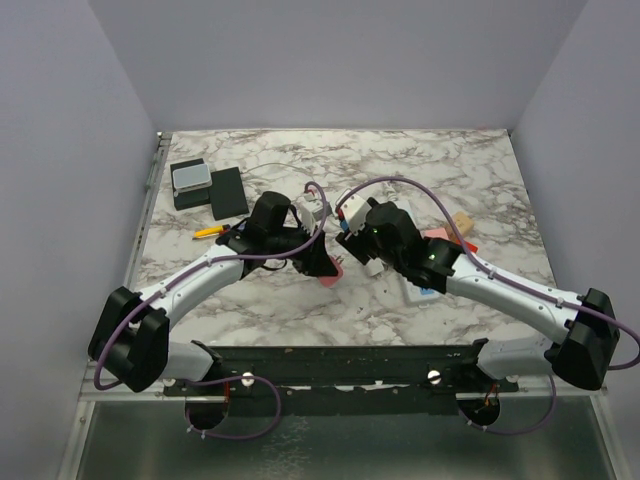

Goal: Pull the plug off the socket
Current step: Remove the plug from the socket, then place the plug at the center of the board.

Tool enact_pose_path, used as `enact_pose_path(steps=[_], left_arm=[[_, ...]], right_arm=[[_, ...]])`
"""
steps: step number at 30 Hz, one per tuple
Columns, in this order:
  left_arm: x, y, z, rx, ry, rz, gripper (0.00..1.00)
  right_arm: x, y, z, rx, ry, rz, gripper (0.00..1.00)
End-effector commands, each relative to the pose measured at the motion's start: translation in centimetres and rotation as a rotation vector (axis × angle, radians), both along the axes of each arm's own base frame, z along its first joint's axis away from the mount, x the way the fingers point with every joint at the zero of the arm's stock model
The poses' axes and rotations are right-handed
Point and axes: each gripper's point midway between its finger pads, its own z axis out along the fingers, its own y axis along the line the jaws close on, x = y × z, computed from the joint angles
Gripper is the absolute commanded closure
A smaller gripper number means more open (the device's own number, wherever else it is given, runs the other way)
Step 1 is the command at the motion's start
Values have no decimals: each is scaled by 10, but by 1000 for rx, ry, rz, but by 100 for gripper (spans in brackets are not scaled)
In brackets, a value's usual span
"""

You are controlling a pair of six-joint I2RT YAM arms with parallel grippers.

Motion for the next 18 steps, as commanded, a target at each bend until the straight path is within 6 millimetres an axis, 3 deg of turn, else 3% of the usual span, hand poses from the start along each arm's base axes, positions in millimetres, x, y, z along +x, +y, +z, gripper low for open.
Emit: enact_pose_path(steps=[1, 13, 18], left_arm=[[-1, -1, 7, -6, -20, -22, 100], [16, 4, 5, 42, -70, 70, 100], [39, 16, -16, 141, -73, 210, 97]], right_arm=[[5, 3, 30, 89, -55, -13, 99], [3, -11, 35, 236, 22, -67, 99], [7, -25, 32, 294, 90, -132, 99]])
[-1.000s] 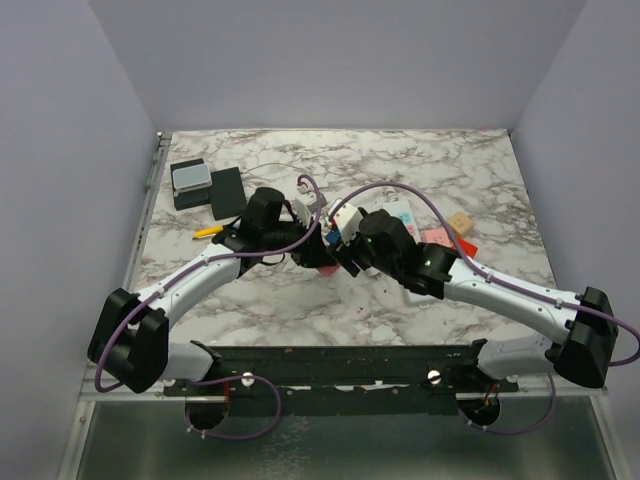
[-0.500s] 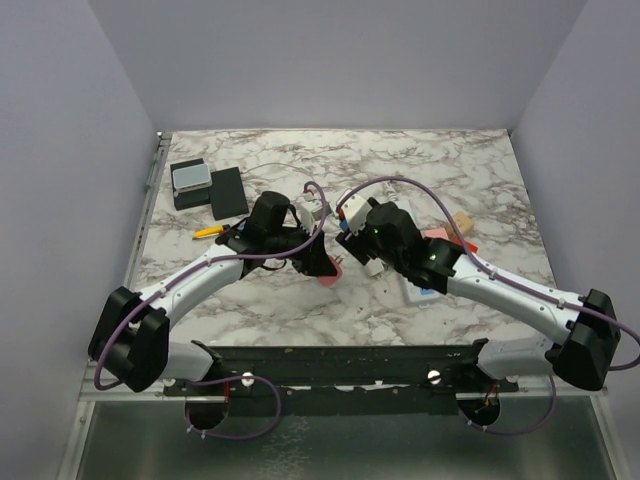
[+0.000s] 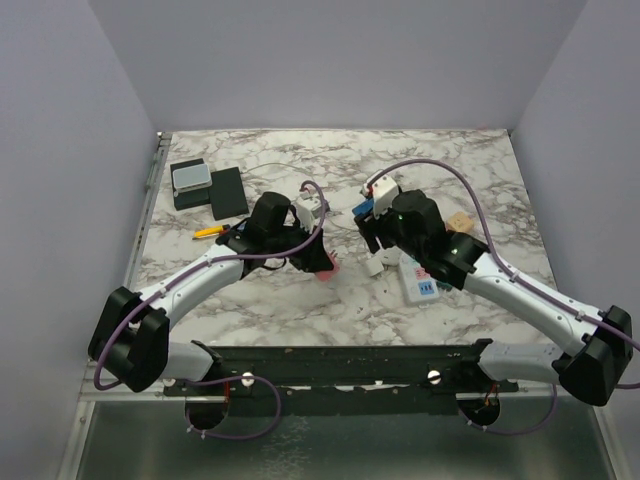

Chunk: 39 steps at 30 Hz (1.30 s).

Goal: Pull the plug off the socket
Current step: Place the plug at the center of the board.

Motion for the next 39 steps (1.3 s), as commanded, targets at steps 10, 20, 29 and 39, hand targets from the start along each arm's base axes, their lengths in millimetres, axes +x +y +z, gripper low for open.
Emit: enact_pose_path(steps=[10, 20, 29, 39], left_arm=[[15, -18, -52, 154, 101, 80, 94], [23, -53, -82, 171, 174, 45, 89], [39, -56, -108, 237, 188, 106, 52], [52, -45, -105, 293, 117, 161, 11]], right_arm=[[-7, -17, -2, 152, 151, -73, 99], [-30, -25, 2, 199, 214, -72, 99], [-38, -37, -6, 177, 225, -97, 99], [-44, -44, -8, 156, 247, -110, 99]])
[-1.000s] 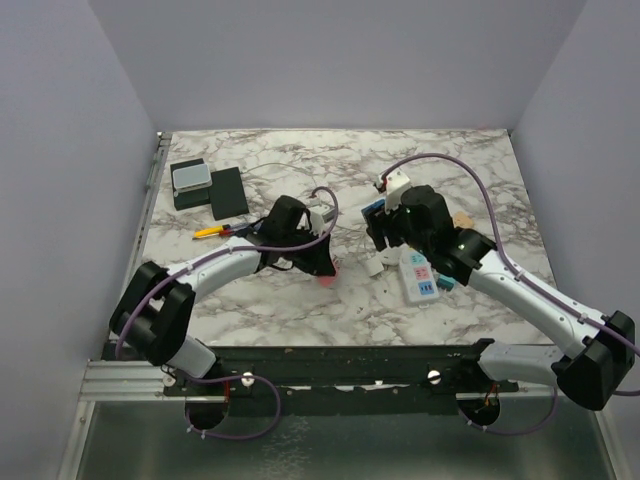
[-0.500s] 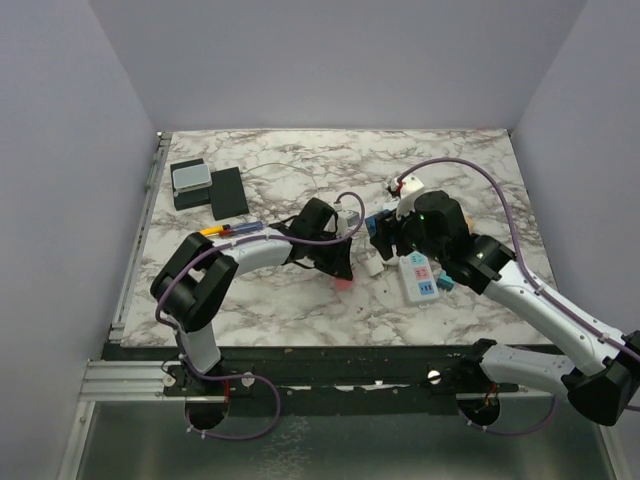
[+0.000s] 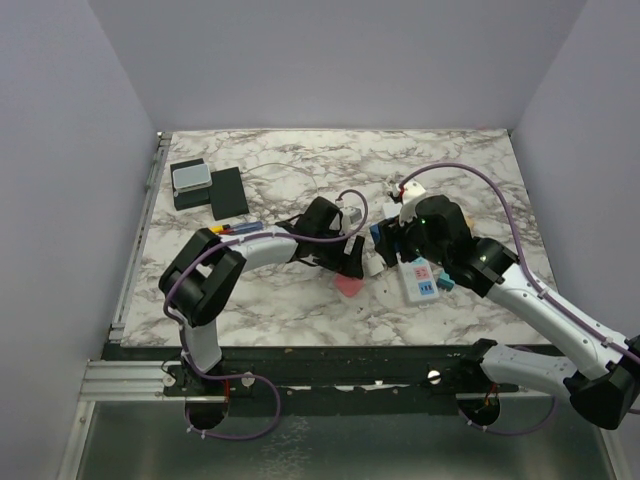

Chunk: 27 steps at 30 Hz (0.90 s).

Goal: Pull the plug off the socket
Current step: Place the plug at the center of the board.

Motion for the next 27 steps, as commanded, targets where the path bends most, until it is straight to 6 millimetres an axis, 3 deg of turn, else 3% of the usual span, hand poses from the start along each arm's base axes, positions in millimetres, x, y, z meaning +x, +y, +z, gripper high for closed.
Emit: enact_pose_path(steps=[1, 4, 8, 13, 17, 20, 22, 27], left_arm=[[13, 11, 5, 70, -73, 44, 6], [21, 19, 14, 91, -119, 87, 1], [45, 40, 49, 71, -216, 190, 1], [93, 102, 114, 4, -347, 415, 1], [110, 158, 155, 37, -480, 586, 1], [111, 196, 173, 109, -562, 703, 1], [110, 212, 180, 127, -588, 755, 1], [112, 223, 185, 121, -587, 797, 1]], right_arm=[[-5, -4, 5, 15, 7, -12, 99], [-4, -3, 6, 22, 15, -16, 99], [-4, 2, 9, 39, 23, 3, 99], [-3, 7, 12, 32, 59, 41, 99], [-1, 22, 15, 44, 102, 89, 99], [3, 34, 13, 56, 140, 118, 99], [6, 43, 7, 52, 185, 130, 99], [25, 65, -12, 19, 265, 150, 99]])
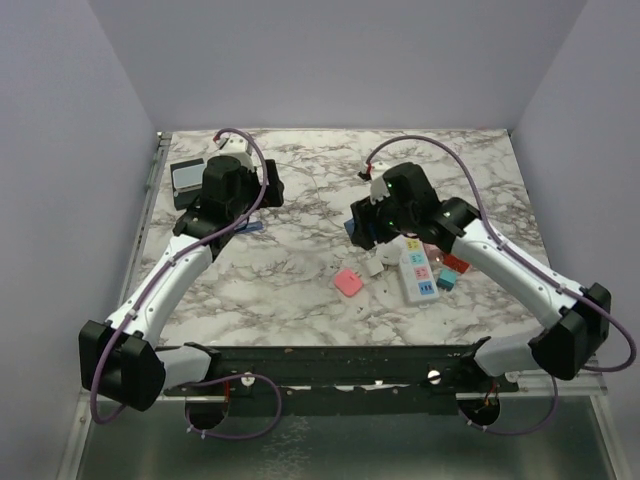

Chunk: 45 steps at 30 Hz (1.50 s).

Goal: Pull the plug off the socket
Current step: Place the plug at the center of the board, then place the socket at the center of the board.

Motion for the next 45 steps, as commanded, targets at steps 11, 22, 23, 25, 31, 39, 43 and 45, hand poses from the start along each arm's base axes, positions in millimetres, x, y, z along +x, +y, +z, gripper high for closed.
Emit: enact_pose_path(steps=[11, 22, 23, 25, 31, 39, 43, 45], left_arm=[[-7, 43, -25, 131, 39, 142, 1], [-6, 35, -36, 122, 70, 108, 1], [-6, 35, -36, 122, 69, 107, 1], [-6, 34, -37, 121, 72, 102, 1], [-6, 32, -40, 120, 80, 93, 1], [-6, 27, -43, 112, 91, 65, 1], [-6, 26, -45, 113, 97, 62, 1], [-6, 26, -46, 112, 99, 59, 1]], right_arm=[[41, 42, -81, -150, 249, 20, 99], [53, 52, -128, -177, 317, -30, 99], [54, 51, -132, -190, 321, -42, 99], [58, 46, -139, -216, 317, -79, 99], [67, 40, -146, -244, 284, -131, 87], [69, 46, -148, -225, 277, -129, 66], [68, 47, -149, -219, 280, -121, 60], [68, 47, -149, -220, 278, -118, 55]])
